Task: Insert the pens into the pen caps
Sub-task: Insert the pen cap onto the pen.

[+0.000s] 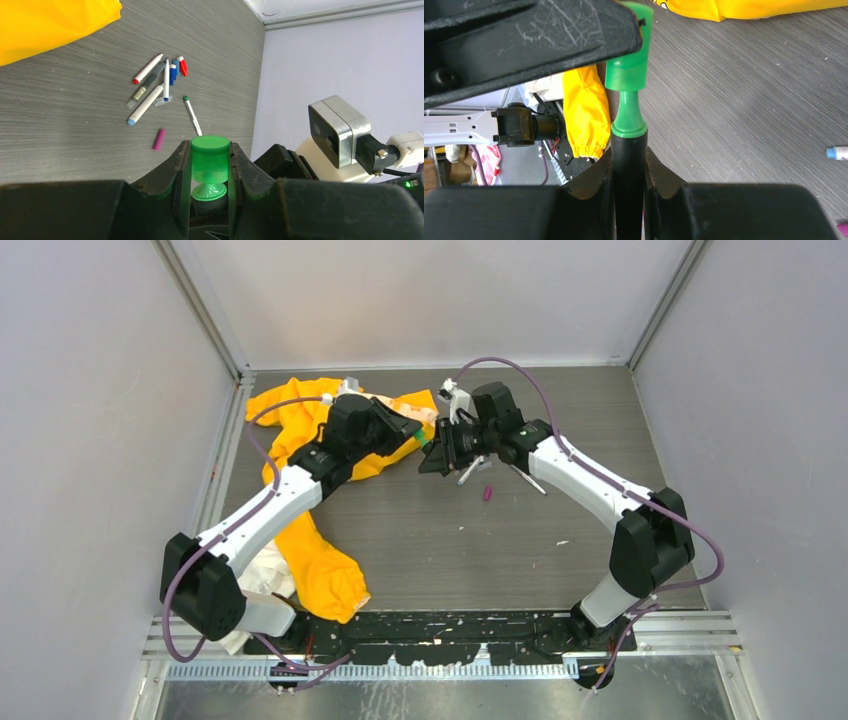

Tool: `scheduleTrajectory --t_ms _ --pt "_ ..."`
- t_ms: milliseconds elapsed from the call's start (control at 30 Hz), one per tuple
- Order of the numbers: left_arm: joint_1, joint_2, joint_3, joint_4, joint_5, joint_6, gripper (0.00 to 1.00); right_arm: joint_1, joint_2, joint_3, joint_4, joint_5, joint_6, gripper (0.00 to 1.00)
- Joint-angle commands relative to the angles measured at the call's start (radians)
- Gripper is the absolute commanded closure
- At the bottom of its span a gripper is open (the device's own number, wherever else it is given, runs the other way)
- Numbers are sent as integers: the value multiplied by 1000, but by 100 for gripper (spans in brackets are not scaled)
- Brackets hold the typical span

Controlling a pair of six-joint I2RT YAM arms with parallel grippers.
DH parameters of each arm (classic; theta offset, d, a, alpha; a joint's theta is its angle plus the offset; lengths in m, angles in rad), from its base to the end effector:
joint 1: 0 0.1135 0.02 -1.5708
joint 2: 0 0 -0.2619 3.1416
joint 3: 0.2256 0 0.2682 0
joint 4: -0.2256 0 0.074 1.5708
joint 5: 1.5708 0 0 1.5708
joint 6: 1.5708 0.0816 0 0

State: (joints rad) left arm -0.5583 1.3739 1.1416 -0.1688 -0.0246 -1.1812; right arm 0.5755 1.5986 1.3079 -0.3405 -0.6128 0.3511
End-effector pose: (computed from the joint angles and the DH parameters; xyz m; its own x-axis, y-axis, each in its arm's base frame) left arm 0.3235 -0.1997 0.3078 -0.5979 -0.7169 -0.3586 -0.1125 0.5179 -0.8480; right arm 0.3172 0.2617 0.2748 -0.7520 -0.1525 -0.6413 -0.6136 0.5176 0.5964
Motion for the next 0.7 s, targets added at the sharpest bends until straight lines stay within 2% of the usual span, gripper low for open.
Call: scheduleTrajectory --t_ms 0,400,667 --pt "-13 -24 10 49 5 -12 99 6 1 56 41 26 14 99" --pt "-18 -19 21 39 7 -10 99 7 22 99 28 103 19 99" --pt "-58 5 89 -6 -14 76 99 9 30 110 122 54 60 99"
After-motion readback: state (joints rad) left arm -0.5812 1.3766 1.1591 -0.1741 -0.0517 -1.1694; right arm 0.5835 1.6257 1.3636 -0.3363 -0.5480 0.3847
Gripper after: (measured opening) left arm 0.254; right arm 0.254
